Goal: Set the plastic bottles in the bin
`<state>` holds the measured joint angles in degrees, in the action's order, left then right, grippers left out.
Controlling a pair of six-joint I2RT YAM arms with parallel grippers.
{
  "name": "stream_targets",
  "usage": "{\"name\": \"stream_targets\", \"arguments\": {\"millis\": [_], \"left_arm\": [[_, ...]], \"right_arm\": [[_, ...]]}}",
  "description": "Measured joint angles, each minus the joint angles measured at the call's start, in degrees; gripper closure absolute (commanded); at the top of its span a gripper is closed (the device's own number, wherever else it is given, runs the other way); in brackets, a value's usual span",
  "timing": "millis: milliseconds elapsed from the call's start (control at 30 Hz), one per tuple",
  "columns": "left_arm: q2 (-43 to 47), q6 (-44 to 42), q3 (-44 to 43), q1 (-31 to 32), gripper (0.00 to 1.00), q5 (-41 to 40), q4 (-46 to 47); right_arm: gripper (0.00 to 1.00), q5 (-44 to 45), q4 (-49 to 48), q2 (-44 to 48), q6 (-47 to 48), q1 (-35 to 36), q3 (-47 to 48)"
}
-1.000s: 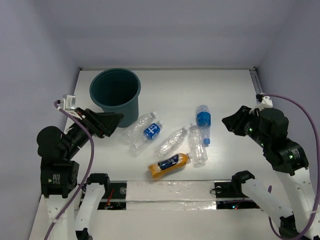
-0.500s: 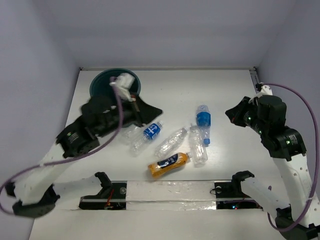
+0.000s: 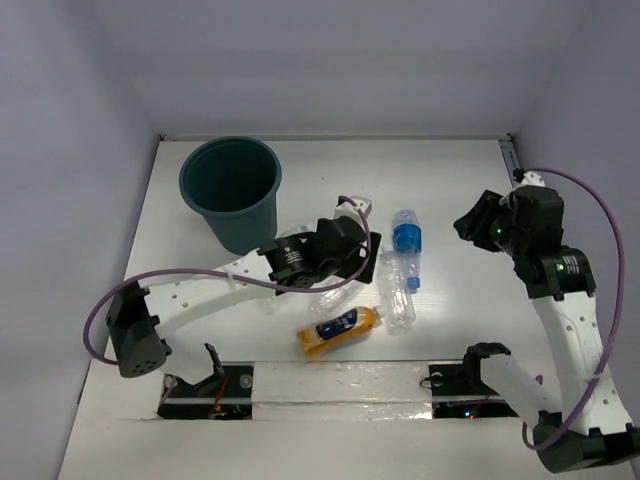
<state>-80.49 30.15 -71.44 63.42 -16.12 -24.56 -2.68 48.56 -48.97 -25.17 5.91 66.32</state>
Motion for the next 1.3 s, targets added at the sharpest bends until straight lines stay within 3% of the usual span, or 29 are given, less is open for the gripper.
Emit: {"name": "stream_targets", "arguments": {"millis": [33, 167, 467, 767, 1100, 1300], "left_arm": [[-0.9, -0.5, 0.6, -0.5, 0.22, 0.9, 1.0], [-5.2, -2.7, 2.0, -2.5, 0.17, 3.8, 3.7], [-16.0, -7.9, 3.7, -6.1, 0.16, 9.7, 8.6], [-21.6, -11.2, 4.1, -7.7, 0.19, 10.8, 10.3], [-24.7, -12.9, 5.4, -7.7, 0.49, 11.0, 12.4], [-24.6, -13.3, 5.2, -8.3, 0.56, 10.9, 12.3]], "right_arm": [[0.29, -0.6, -0.6, -0.7, -0.1, -0.3, -0.7], [0.12, -2.3, -3.2, -4.2, -0.3, -0.6, -3.1], [0.09, -4.5, -9.2, -12.8, -0.3, -0.7, -5.7], [0.04, -5.4, -14.8, -25.3, -0.1, -0.7, -6.3], [0.03, -6.4, -16.0, -45.1, 2.6, -0.2, -0.7], [0.02, -6.9, -16.0, -52.5, 3.6, 1.1, 4.3]]}}
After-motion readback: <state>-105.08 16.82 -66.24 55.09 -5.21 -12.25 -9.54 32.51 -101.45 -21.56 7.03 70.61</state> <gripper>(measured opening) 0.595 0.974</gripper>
